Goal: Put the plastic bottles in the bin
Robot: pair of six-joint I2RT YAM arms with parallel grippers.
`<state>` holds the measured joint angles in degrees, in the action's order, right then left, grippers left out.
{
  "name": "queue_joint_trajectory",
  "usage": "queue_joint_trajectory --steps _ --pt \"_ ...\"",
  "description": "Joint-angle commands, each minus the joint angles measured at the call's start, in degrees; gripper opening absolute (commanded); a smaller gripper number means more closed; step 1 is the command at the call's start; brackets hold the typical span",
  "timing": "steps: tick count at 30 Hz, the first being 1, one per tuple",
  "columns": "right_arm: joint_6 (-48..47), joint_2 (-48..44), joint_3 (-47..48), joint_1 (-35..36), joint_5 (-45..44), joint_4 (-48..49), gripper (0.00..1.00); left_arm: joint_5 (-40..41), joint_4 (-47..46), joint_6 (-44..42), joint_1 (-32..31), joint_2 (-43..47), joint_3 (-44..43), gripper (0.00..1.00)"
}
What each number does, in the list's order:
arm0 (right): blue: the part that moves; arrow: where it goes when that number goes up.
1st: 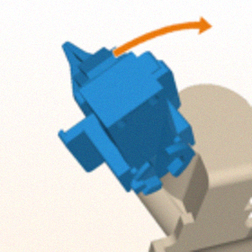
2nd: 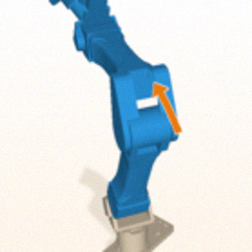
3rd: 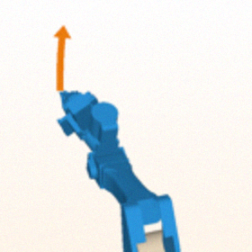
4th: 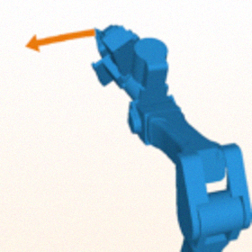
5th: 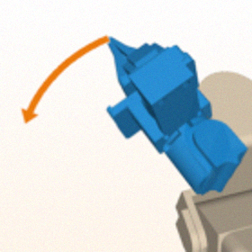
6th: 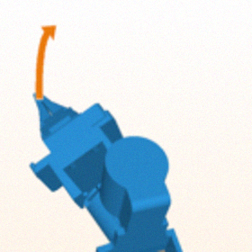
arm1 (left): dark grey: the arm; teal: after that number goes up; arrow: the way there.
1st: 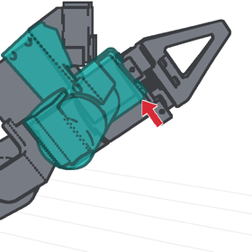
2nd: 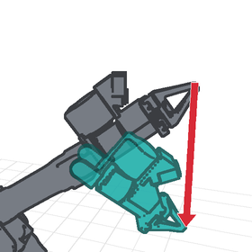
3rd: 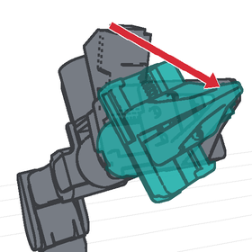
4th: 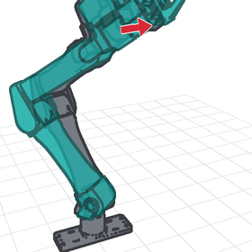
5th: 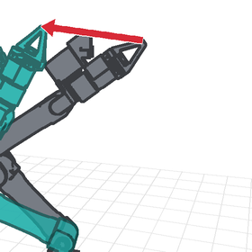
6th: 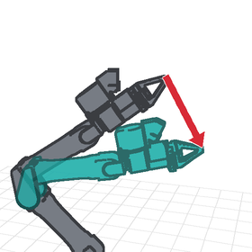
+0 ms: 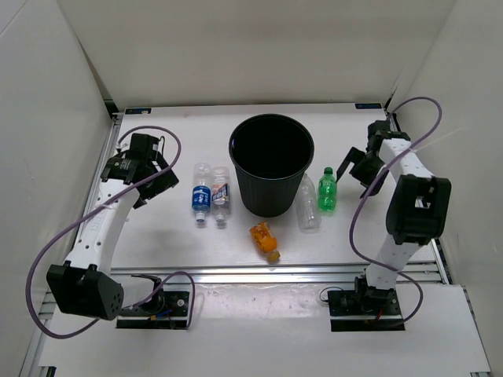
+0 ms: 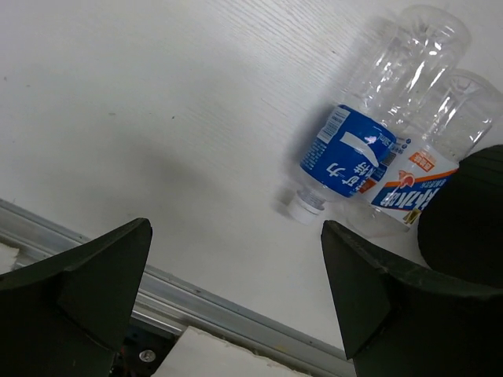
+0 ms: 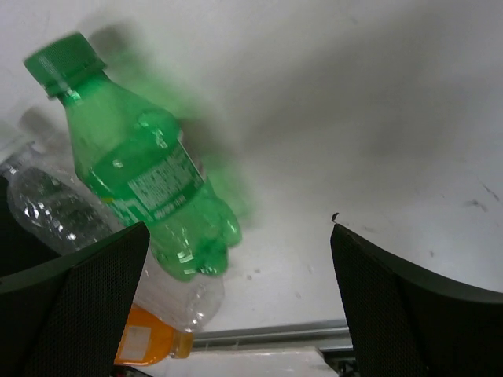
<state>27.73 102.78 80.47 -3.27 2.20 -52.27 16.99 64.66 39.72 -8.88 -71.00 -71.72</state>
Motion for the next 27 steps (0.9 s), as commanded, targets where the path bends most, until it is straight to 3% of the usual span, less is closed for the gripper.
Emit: queue_joint_trajectory --steps 1,9,15,18,19,22,27 --pt "-2.8 3.0 5.0 1.8 3.2 1.5 1.00 -5.0 -3.3 -3.3 -0.2 -2.1 -0.4 1.00" --pt "-2.8 14.9 11.3 5.1 6.1 1.5 1.00 -6.7 -5.1 -4.4 -0.2 -5.9 -4.2 1.00" --pt "-2.8 17.3 10.6 5.7 5.5 1.5 0.97 -7.2 -4.5 -4.4 -0.2 -9.1 -5.8 1.00" --pt "-2.2 17.3 9.4 5.7 2.9 1.5 0.83 -7.2 -4.5 -3.9 -0.2 -10.2 -5.8 1.00" --pt "-2.1 17.3 9.4 5.7 2.0 1.5 0.70 -7.2 -4.5 -3.9 -0.2 -10.2 -5.8 1.00" --pt "-0.6 16.7 10.9 4.7 -3.0 -1.3 0.47 -7.2 -4.5 -3.9 -0.2 -10.7 -6.3 1.00" --pt "2.1 9.6 11.7 1.2 -7.7 -5.6 0.30 -7.2 -4.5 -3.3 0.4 -11.9 -6.3 1.00"
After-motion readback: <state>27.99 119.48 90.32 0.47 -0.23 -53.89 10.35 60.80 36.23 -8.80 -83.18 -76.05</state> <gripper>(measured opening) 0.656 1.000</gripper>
